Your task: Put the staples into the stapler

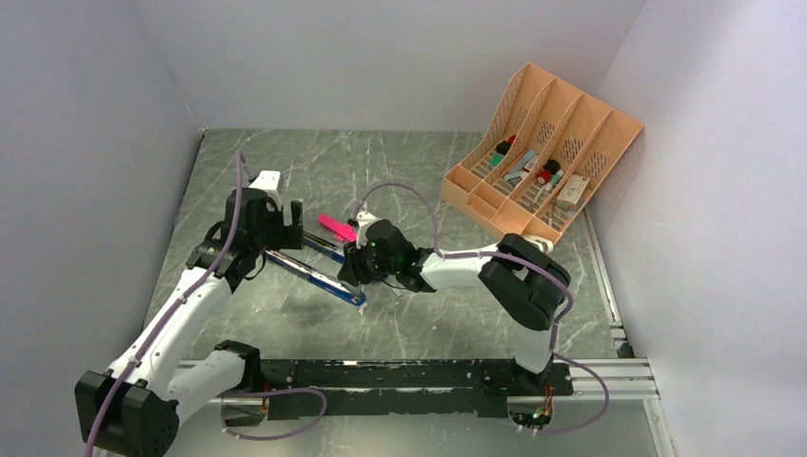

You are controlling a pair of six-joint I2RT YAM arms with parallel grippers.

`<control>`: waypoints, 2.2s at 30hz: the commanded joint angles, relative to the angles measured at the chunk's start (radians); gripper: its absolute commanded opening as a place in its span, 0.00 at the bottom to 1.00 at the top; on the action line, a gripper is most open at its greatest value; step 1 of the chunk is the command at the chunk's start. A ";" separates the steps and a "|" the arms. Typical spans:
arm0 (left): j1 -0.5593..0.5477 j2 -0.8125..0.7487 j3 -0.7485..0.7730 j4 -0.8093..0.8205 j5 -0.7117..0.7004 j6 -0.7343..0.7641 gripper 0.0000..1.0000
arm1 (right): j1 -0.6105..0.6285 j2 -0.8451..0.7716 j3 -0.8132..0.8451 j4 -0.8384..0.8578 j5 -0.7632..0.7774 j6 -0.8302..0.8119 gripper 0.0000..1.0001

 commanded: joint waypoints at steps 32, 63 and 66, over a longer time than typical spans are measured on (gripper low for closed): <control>-0.002 -0.012 0.000 0.020 0.014 0.005 0.98 | -0.039 0.098 0.045 0.064 -0.164 0.118 0.32; -0.002 -0.013 -0.002 0.020 0.012 0.005 0.98 | -0.031 -0.030 -0.038 0.147 -0.096 0.023 0.11; -0.002 -0.013 -0.003 0.020 0.014 0.007 0.98 | -0.008 -0.044 -0.024 0.092 -0.021 -0.010 0.11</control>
